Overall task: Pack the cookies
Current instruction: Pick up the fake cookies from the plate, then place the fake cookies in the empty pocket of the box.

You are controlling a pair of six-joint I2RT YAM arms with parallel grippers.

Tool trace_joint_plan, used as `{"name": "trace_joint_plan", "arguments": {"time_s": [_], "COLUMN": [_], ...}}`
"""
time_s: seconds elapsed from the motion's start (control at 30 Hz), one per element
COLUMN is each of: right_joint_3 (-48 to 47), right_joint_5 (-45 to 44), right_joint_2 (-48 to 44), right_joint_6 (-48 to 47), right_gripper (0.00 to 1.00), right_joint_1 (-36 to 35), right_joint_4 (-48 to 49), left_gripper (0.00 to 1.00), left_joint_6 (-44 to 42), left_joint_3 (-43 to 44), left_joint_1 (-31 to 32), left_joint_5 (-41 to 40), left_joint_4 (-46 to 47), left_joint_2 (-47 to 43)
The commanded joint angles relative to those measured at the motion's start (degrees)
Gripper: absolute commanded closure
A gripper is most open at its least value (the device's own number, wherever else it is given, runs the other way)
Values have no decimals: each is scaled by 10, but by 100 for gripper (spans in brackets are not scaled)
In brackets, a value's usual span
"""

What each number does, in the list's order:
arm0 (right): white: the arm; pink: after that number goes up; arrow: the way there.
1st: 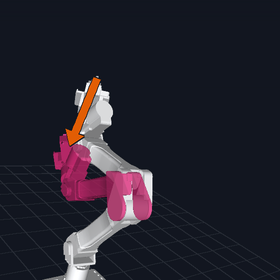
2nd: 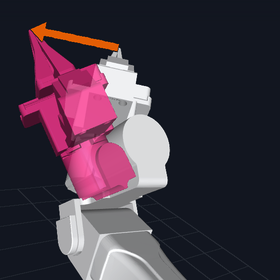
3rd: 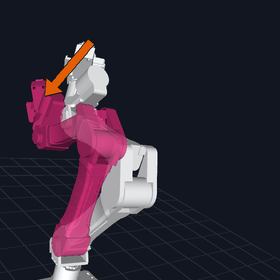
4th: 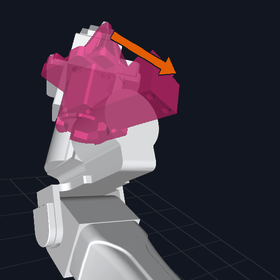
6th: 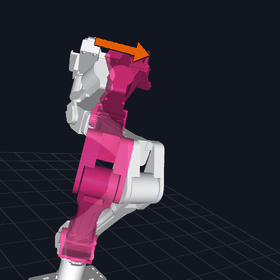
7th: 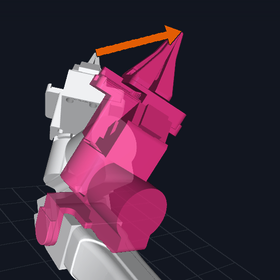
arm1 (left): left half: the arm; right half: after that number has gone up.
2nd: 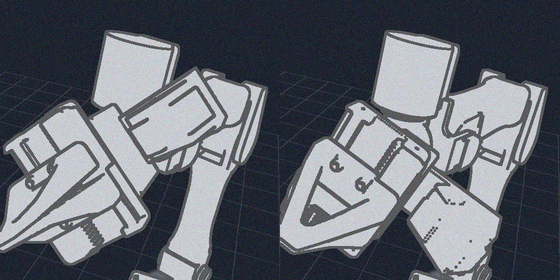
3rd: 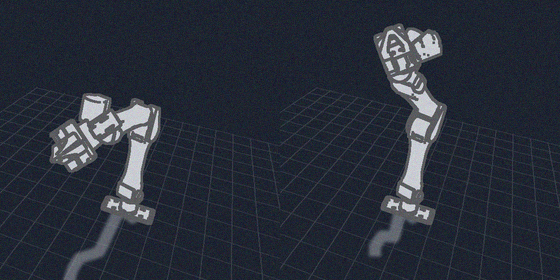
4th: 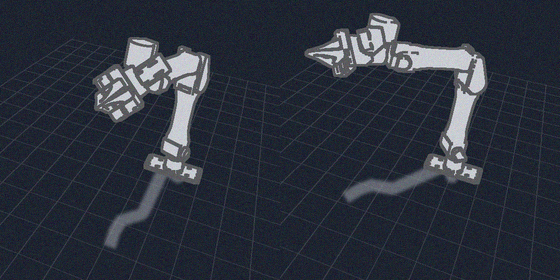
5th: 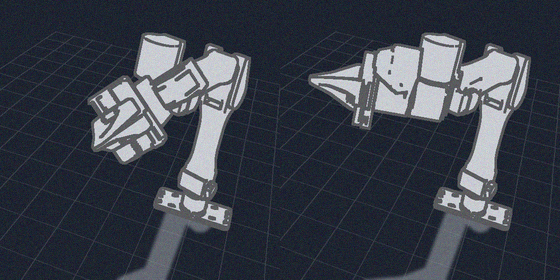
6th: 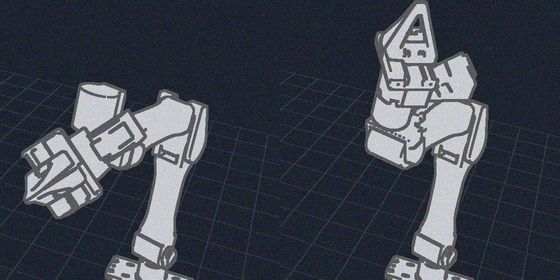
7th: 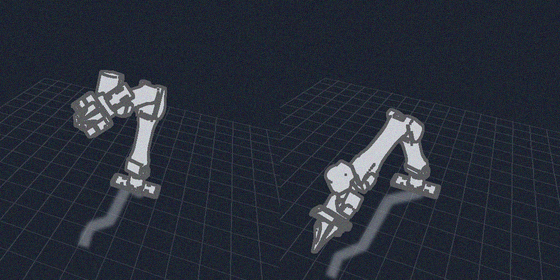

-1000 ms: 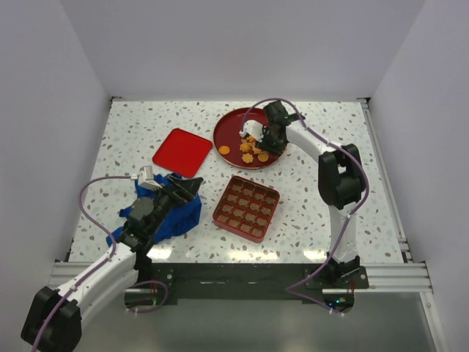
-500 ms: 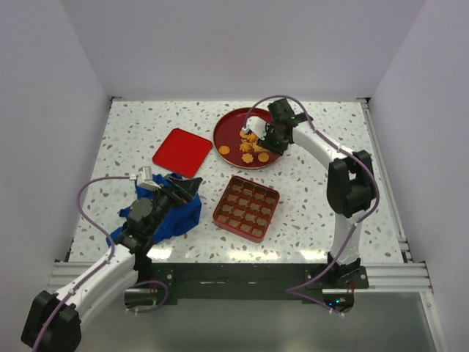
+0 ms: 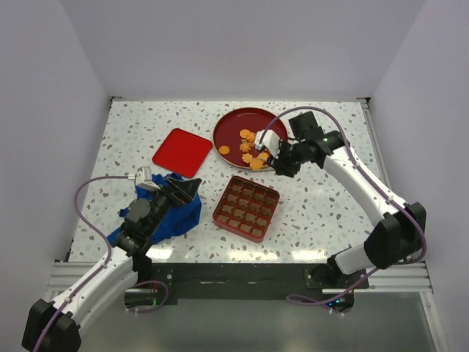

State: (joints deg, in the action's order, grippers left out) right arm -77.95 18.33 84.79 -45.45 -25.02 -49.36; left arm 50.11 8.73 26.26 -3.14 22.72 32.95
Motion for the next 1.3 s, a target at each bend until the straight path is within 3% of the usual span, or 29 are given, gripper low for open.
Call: {"name": "trace_joint_plan", "arguments": {"time_s": [0.0,0.17,0.63,1.27], "right_joint_3": [75,123,130,145], "right_joint_5": [46,12,-62,-81], "right_joint_2": [-60,-75,-25,-33], "right_joint_6": [12,24,23,-17], "right_gripper": [81,81,76,70], "right_joint_1": [-36,-53,-104,-123], "right_joint_4": [-45,-27,6,-21], "left_gripper": [0,0,0,0], "left_joint_6": [-21,-19,5,7], "left_joint_3": [21,16,-14,-21], "left_joint_1": [-5,-5,-5,-5], "left_joint_5": [2,2,-1,-1], "left_joint_4": [-7,-17,-35,-28], "left_joint_2": [-5,-21,-72,-68]}}
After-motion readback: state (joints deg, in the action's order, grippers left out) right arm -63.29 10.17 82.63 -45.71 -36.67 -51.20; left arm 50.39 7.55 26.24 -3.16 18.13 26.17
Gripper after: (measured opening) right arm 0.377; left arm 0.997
